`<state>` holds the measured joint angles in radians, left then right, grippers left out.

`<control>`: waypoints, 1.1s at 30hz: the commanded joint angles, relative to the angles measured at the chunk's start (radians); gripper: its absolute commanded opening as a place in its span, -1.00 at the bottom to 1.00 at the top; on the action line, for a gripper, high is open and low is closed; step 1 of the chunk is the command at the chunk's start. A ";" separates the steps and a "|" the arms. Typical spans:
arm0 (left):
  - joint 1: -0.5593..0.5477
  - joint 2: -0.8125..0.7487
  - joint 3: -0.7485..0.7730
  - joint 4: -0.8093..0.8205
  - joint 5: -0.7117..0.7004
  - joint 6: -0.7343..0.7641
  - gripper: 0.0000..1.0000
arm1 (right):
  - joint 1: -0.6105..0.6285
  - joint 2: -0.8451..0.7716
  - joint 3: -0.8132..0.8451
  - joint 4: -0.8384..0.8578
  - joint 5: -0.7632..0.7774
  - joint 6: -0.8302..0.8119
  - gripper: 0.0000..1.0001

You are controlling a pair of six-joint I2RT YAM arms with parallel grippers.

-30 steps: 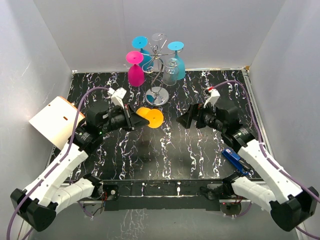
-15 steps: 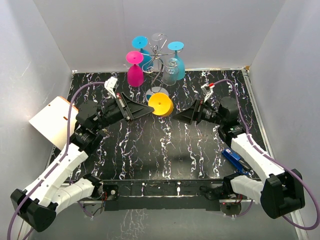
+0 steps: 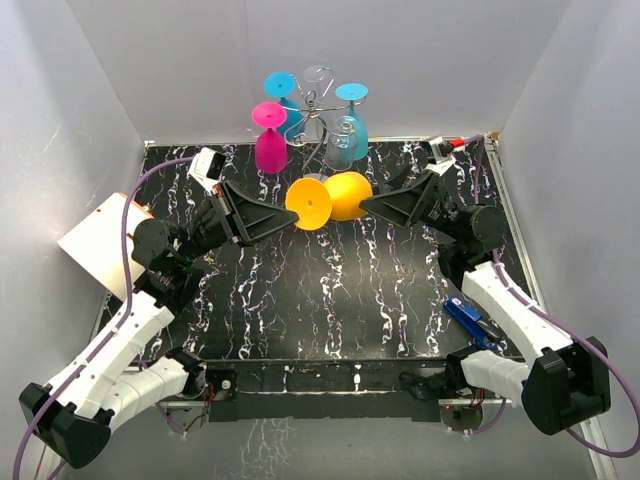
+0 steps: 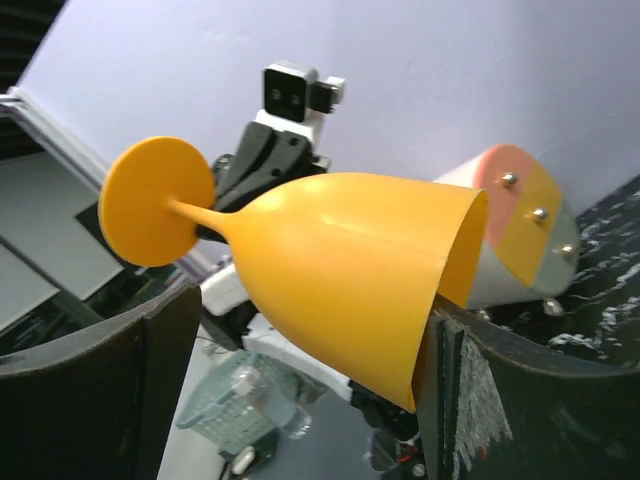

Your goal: Take the wine glass off the wine glass rack

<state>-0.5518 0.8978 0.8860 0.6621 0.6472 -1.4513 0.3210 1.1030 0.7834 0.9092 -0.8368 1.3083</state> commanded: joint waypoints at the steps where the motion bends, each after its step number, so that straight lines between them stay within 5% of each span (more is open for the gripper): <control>1: 0.003 -0.020 -0.020 0.107 0.017 -0.031 -1.00 | 0.015 -0.044 0.018 0.267 0.030 0.231 0.48; 12: 0.002 0.037 -0.063 0.181 0.026 -0.068 -0.90 | 0.016 -0.161 -0.037 0.397 0.132 0.421 -0.47; 15: 0.002 0.030 -0.075 0.100 0.006 -0.020 -0.20 | 0.016 -0.197 -0.080 0.405 0.184 0.443 -0.86; 18: 0.001 0.008 -0.089 -0.008 -0.028 0.048 0.67 | 0.015 -0.262 -0.129 0.309 0.205 0.401 -0.99; 20: 0.003 -0.012 -0.085 -0.143 -0.057 0.125 0.96 | 0.014 -0.334 -0.148 0.133 0.204 0.280 -1.00; 23: 0.006 -0.046 -0.005 -0.514 -0.159 0.319 0.97 | 0.015 -0.458 -0.099 -0.359 0.268 -0.055 -0.99; 27: 0.007 -0.093 0.119 -0.957 -0.436 0.530 0.97 | 0.015 -0.549 0.067 -1.170 0.685 -0.496 -1.00; 33: 0.007 -0.119 0.233 -1.196 -0.670 0.671 0.97 | 0.015 -0.493 0.158 -1.573 1.217 -0.567 -1.00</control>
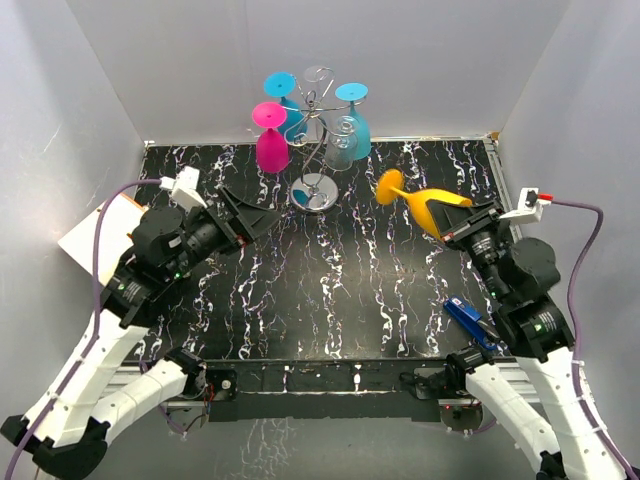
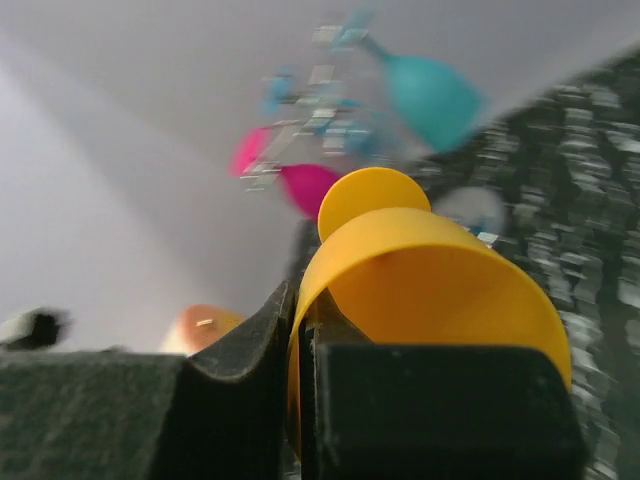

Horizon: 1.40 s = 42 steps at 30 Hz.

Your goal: Take the wine glass off the wine glass rack

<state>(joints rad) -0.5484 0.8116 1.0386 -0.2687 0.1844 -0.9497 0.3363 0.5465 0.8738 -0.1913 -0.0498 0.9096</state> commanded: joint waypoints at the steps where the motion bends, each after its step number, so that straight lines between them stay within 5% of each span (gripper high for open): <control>1: 0.005 -0.035 0.089 -0.277 -0.222 0.188 0.97 | 0.000 0.089 0.093 -0.514 0.469 -0.163 -1.00; 7: 0.004 -0.036 0.116 -0.296 -0.265 0.251 0.97 | 0.000 0.276 0.251 -0.648 0.622 -0.187 -1.00; 22: 0.004 -0.056 0.147 -0.309 -0.260 0.379 0.97 | -0.036 0.824 0.629 -0.718 0.590 -0.345 -1.00; 42: 0.005 -0.098 0.094 -0.288 -0.325 0.486 0.97 | -0.301 1.318 0.946 -0.681 0.319 -0.425 -1.00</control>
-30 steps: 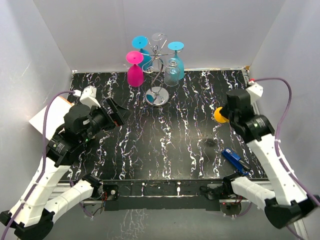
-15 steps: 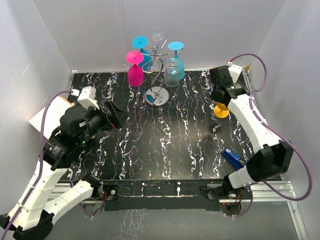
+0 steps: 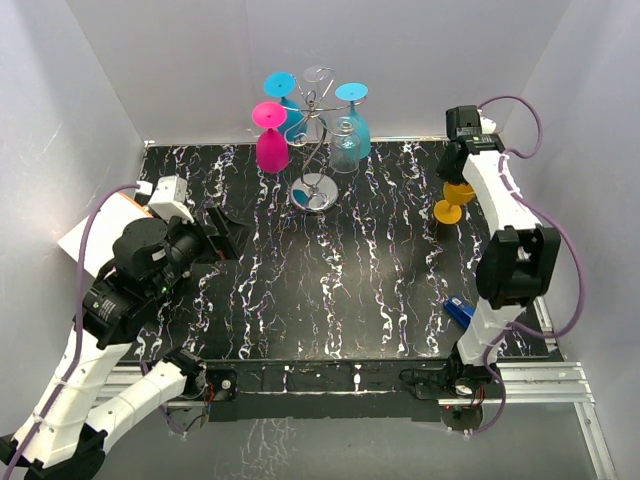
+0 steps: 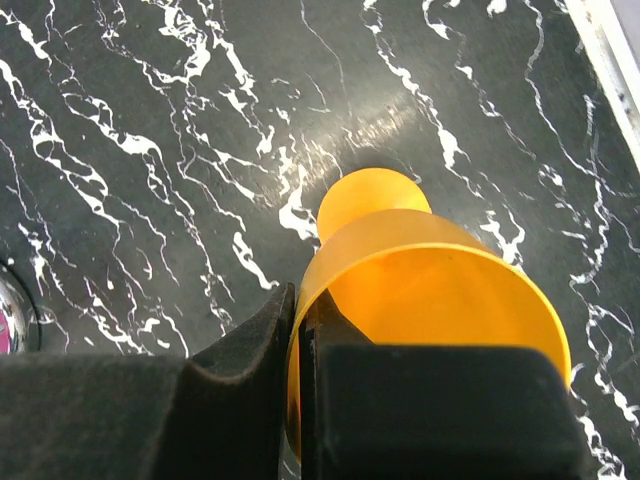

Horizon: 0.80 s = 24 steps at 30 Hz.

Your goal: Take the wine glass off the wine glass rack

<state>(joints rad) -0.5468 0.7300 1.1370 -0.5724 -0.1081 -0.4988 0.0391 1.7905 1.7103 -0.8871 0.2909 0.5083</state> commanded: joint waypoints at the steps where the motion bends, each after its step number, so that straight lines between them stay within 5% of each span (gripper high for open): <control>1: 0.003 -0.018 -0.006 0.013 -0.033 0.037 0.97 | -0.006 0.094 0.127 0.008 -0.012 -0.027 -1.00; 13: 0.003 -0.057 -0.004 -0.023 -0.061 0.040 0.97 | -0.024 0.248 0.250 -0.010 -0.040 -0.036 -0.95; 24: 0.002 -0.080 0.028 -0.067 -0.076 0.028 0.97 | -0.025 0.251 0.334 -0.068 -0.057 -0.033 -0.36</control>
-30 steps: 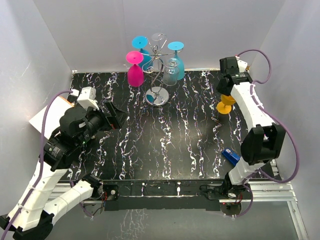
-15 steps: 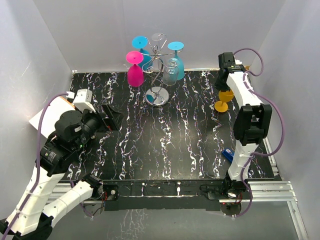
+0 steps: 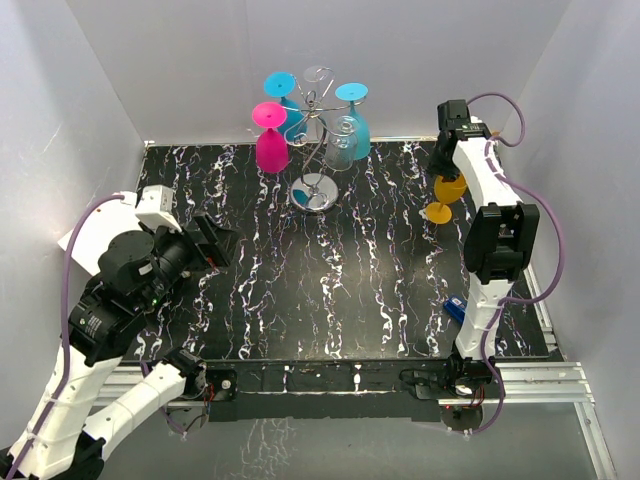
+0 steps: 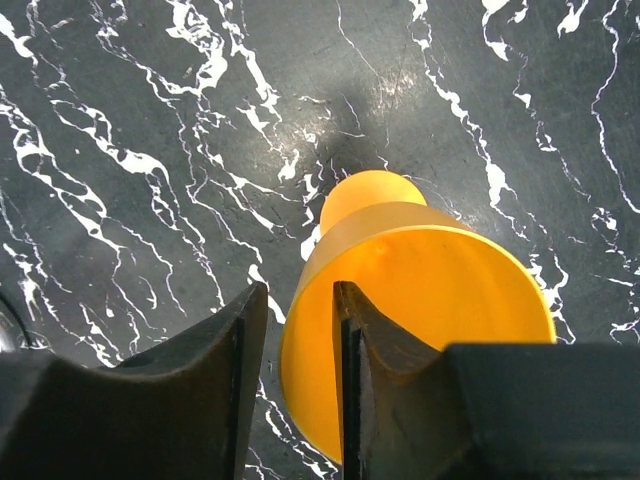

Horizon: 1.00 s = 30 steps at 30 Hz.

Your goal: Take the wine glass off the wine glass rack

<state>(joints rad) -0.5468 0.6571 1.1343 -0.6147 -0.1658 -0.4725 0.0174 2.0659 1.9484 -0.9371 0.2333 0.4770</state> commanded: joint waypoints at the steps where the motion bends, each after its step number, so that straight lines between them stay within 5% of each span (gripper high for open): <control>1: 0.002 -0.005 0.037 -0.029 -0.019 0.000 0.97 | -0.004 -0.032 0.113 -0.030 0.001 -0.002 -0.30; 9: 0.003 0.060 0.111 -0.104 -0.004 -0.014 0.97 | -0.004 -0.253 0.106 -0.046 -0.003 -0.089 0.51; 16: 0.004 0.134 0.163 -0.162 0.013 -0.048 0.97 | -0.004 -0.675 -0.351 0.223 -0.452 -0.138 0.96; 21: 0.003 0.180 0.166 -0.172 0.018 -0.109 0.97 | -0.002 -0.944 -0.721 0.497 -0.843 -0.056 0.97; 30: 0.003 0.368 0.285 -0.126 0.039 -0.217 0.97 | 0.074 -1.171 -0.892 0.554 -0.891 -0.036 0.97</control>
<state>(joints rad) -0.5468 0.9630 1.3445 -0.7837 -0.1452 -0.6357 0.0547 0.9802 1.0763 -0.5171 -0.5861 0.4263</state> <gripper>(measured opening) 0.985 0.983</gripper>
